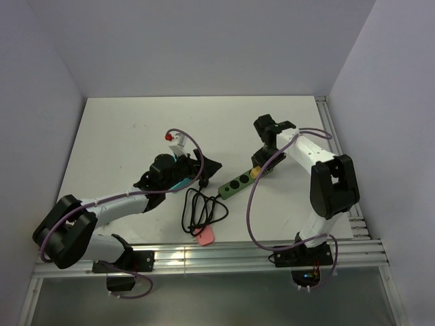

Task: Insert the plug
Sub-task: Insert the plug into the socket.

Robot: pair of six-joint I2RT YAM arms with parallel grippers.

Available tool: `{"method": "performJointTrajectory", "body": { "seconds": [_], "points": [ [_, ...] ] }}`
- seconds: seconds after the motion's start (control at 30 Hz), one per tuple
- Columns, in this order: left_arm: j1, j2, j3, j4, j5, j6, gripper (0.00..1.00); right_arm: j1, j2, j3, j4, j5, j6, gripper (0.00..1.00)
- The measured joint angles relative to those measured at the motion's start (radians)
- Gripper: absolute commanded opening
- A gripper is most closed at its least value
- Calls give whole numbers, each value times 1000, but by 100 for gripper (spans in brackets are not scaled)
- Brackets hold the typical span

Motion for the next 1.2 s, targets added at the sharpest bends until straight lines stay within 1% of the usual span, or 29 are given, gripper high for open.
{"method": "performJointTrajectory", "body": {
  "seconds": [0.53,0.73,1.1,1.2],
  "points": [
    [-16,33,18,0,9,0,96,-2,42,27,-16,7,24,0],
    [-19,33,18,0,8,1,96,25,92,93,-74,49,35,0],
    [-21,33,18,0,9,2,96,72,72,74,-54,139,54,0],
    [-21,33,18,0,9,4,96,79,47,43,-23,151,50,4]
  ]
}}
